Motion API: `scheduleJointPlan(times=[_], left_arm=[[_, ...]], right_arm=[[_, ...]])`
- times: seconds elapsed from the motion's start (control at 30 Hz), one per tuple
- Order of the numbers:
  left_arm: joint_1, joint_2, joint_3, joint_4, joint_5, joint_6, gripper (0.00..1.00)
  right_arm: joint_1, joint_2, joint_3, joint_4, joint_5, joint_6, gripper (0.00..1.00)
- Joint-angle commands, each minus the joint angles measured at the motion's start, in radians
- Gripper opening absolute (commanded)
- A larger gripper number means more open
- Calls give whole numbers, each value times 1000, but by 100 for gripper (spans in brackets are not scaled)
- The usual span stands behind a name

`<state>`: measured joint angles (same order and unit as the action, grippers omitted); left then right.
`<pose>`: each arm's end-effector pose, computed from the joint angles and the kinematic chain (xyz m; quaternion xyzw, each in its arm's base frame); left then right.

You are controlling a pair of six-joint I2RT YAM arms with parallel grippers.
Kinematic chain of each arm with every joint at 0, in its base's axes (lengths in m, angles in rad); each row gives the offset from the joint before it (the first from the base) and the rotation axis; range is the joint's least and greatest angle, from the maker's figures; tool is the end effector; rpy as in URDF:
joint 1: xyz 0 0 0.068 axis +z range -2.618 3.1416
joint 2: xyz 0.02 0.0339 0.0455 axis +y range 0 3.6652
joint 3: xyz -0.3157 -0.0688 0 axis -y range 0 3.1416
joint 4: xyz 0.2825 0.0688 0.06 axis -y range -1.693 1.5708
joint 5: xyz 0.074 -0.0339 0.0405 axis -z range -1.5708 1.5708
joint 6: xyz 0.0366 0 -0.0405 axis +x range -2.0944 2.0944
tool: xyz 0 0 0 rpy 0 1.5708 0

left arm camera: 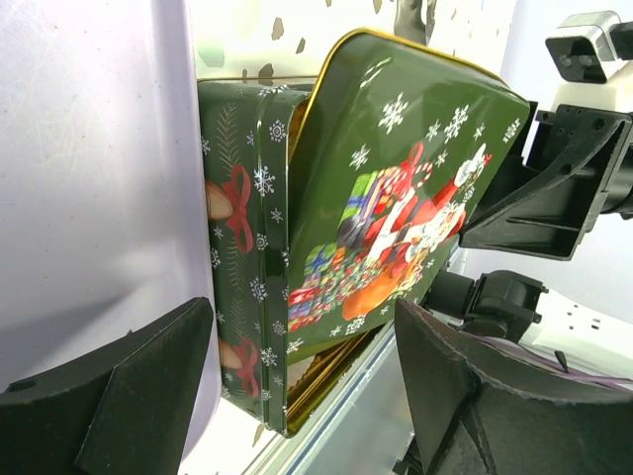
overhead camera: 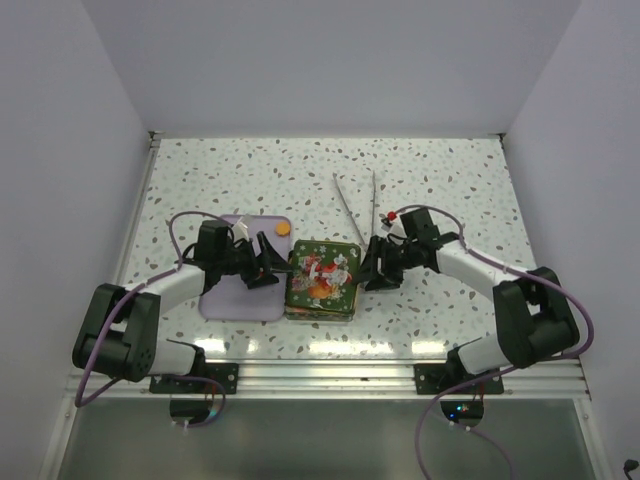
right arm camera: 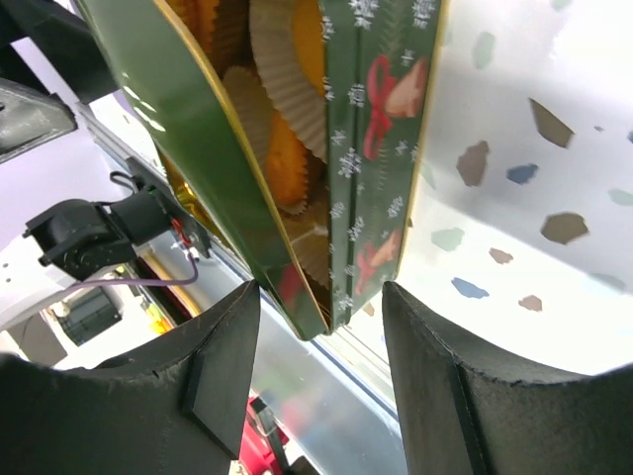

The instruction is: Pack the cookies

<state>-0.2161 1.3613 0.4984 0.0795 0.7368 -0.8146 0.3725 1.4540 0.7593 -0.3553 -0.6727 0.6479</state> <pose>0.2440 -0.0788 0.1753 -0.1220 0.8640 -0.4657 0.1475 0.2615 0.1267 0.2033 0.0410 0.9152 0.3970 0.0563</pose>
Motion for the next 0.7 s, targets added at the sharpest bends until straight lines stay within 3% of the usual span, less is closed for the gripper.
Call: scheduleJointPlan(times=[0.0, 0.2, 0.53, 0.67], left_arm=[[9, 5, 35, 6, 24, 26, 79], [9, 5, 37, 2, 23, 26, 79], [14, 4, 58, -20, 13, 32, 79], [15, -1, 60, -24, 7, 31, 79]], right_arm=[[-17, -10, 51, -71, 27, -47, 56], [-26, 14, 95, -71, 4, -45, 54], [-26, 95, 146, -42, -16, -50, 33], [-26, 112, 150, -42, -19, -54, 30]])
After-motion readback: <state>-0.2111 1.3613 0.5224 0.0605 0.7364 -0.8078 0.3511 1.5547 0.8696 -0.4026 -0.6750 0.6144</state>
